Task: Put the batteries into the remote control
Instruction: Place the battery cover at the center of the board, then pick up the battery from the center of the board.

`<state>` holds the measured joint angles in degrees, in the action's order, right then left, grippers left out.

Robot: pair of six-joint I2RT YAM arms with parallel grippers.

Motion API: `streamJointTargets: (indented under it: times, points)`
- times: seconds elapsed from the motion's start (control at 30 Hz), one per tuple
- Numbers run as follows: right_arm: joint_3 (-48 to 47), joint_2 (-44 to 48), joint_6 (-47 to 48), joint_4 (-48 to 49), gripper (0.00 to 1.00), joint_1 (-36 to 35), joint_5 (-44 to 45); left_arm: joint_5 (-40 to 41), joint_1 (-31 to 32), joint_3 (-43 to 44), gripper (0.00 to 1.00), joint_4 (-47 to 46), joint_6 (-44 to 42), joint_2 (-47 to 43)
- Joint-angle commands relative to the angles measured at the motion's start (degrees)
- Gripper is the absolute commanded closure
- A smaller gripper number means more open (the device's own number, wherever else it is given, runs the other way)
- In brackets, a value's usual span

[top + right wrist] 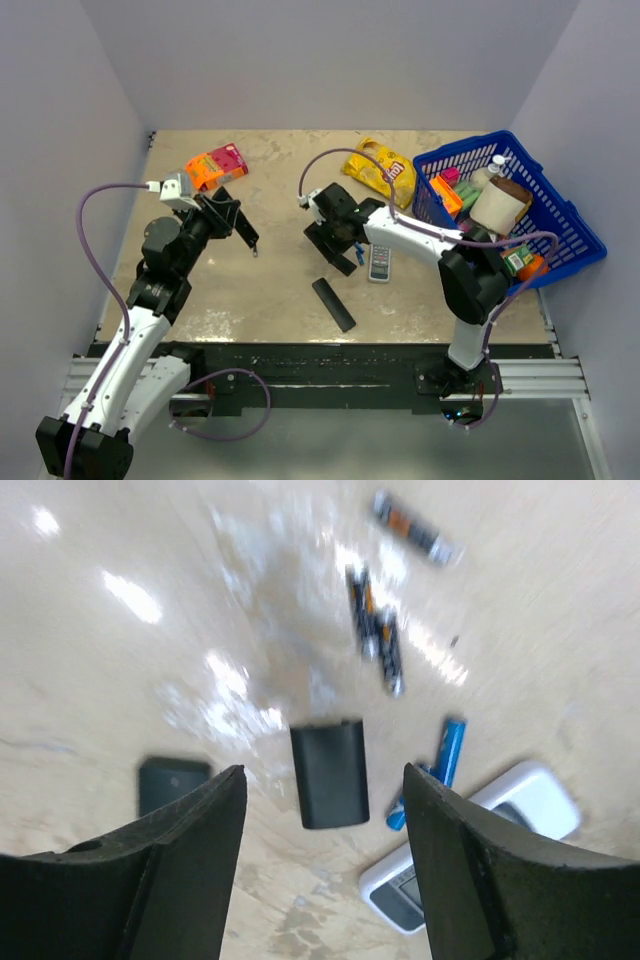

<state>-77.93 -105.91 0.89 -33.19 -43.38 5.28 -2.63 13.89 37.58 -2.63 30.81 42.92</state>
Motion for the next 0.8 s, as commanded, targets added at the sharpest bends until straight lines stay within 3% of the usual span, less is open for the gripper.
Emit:
streamJointTargets:
  times: [0.0, 0.4, 0.77]
  points:
    - [-9.50, 3.08, -2.99, -1.70, 0.35, 0.66, -1.23, -1.93, 0.08, -1.19, 1.00, -2.64, 0.31, -2.39]
    - [-19.19, -6.32, -4.32, -6.80, 0.57, 1.54, -2.38, -9.39, 0.08, -14.54, 1.00, -10.54, 4.96, -8.11]
    - [-23.92, -12.65, -2.03, -6.27, 0.61, 3.12, -0.35, -13.54, 0.00, -16.14, 1.00, -11.43, 4.97, -6.79]
